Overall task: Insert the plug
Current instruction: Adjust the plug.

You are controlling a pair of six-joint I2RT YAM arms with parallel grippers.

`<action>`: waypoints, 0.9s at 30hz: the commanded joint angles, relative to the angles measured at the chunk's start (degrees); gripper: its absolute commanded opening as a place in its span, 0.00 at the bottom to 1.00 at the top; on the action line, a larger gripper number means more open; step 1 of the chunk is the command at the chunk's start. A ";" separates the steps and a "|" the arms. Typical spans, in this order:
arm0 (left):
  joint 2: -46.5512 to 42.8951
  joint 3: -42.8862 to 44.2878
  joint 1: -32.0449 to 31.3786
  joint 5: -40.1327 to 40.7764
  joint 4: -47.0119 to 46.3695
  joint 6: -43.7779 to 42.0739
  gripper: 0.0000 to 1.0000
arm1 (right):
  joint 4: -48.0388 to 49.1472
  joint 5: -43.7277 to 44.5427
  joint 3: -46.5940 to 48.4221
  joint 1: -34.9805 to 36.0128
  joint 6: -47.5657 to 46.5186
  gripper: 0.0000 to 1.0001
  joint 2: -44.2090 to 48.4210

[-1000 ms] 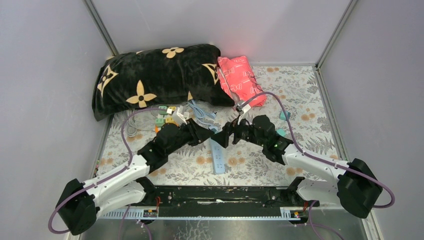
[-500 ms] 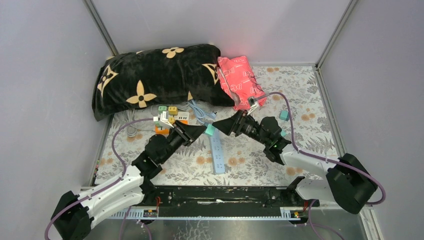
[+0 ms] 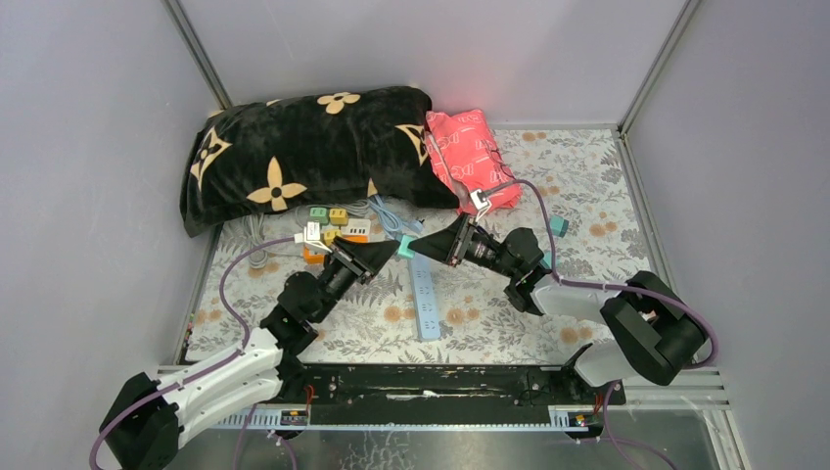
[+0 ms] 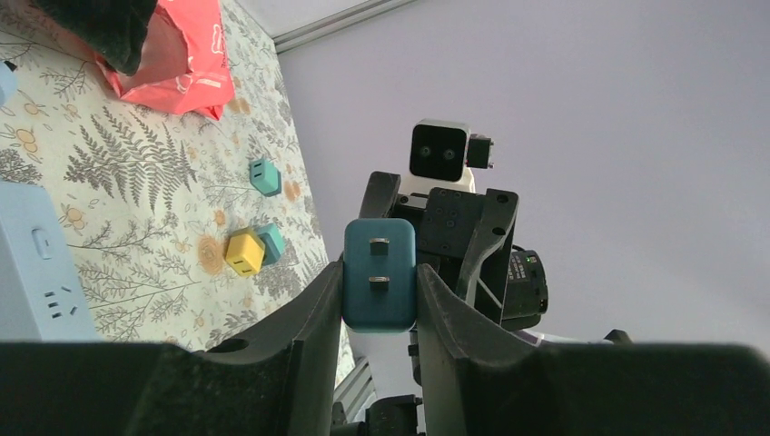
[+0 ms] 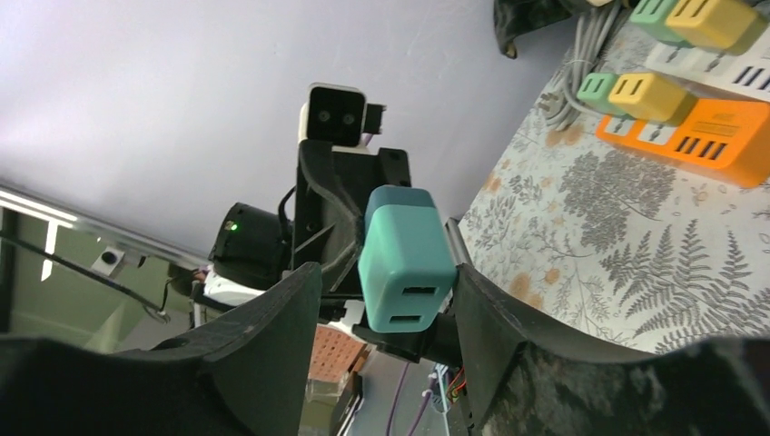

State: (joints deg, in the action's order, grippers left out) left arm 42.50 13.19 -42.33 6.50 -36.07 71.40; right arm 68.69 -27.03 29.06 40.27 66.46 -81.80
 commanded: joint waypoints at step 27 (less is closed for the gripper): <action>1.20 -1.07 0.21 1.46 2.03 -0.10 0.51 | -3.21 -7.86 5.75 -1.81 -4.68 0.00 2.44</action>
State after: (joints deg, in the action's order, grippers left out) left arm 45.45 11.09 -42.33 5.58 -43.40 75.00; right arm 69.04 -32.69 31.24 39.11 67.40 -83.55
